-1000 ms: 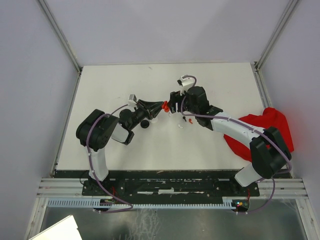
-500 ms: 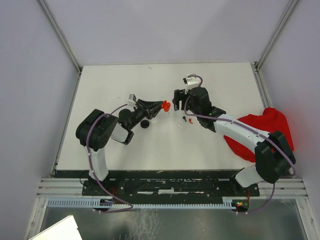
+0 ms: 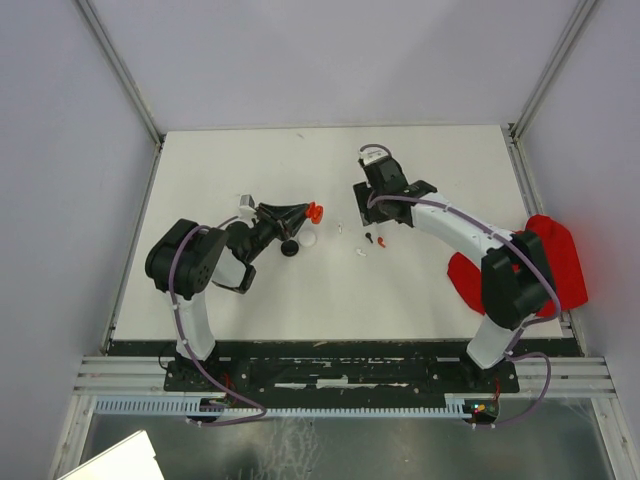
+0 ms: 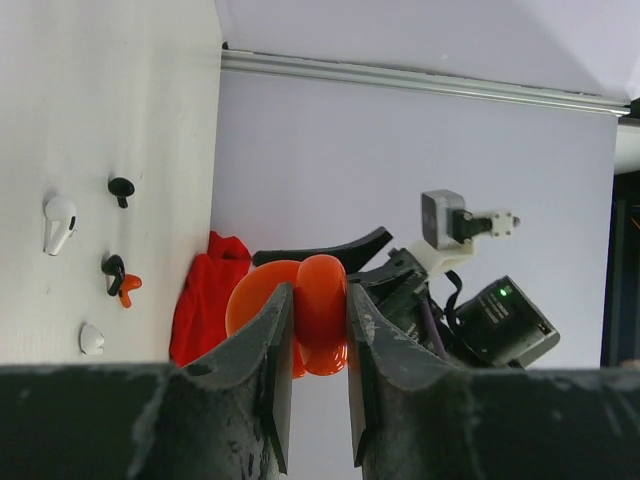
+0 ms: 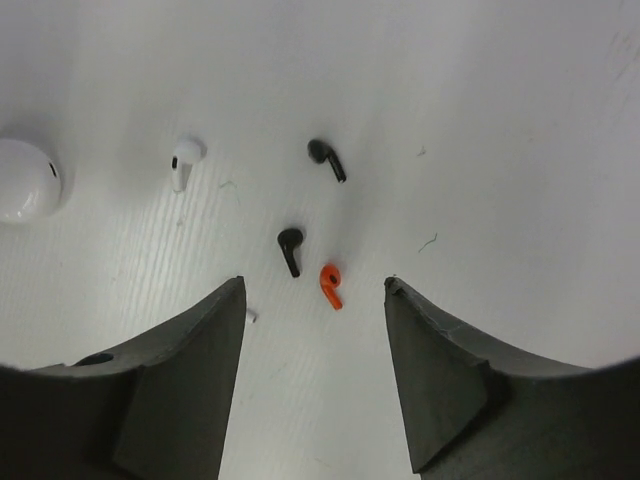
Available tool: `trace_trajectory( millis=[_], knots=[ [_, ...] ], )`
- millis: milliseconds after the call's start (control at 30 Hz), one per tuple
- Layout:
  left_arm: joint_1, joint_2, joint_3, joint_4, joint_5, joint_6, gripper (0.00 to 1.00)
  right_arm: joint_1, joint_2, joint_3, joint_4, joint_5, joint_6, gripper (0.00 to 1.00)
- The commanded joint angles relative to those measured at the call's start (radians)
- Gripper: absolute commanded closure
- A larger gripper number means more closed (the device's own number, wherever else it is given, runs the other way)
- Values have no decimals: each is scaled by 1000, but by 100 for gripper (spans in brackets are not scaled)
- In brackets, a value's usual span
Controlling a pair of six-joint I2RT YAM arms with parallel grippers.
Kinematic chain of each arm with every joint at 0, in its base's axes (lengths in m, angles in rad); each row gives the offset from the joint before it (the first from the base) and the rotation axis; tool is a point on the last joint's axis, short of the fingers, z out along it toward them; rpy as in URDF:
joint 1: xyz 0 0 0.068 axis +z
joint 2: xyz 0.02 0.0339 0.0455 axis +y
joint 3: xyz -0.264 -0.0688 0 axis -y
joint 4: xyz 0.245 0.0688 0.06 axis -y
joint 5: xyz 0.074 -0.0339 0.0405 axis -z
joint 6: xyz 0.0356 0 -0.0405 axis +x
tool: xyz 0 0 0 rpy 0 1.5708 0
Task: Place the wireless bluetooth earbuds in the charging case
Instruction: Pick up the earbud from the center of the board.
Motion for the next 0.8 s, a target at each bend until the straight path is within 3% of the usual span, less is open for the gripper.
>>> trace_trajectory(
  millis=[0, 400, 767],
  knots=[
    [-2, -27, -9, 91, 22, 17, 97, -18, 94, 108, -216, -126, -100, 37],
    [-2, -16, -12, 97, 23, 16, 97, -76, 232, 196, -300, -244, -210, 43],
    [-2, -13, -12, 101, 25, 15, 97, -86, 308, 229, -309, -263, -227, 46]
  ],
)
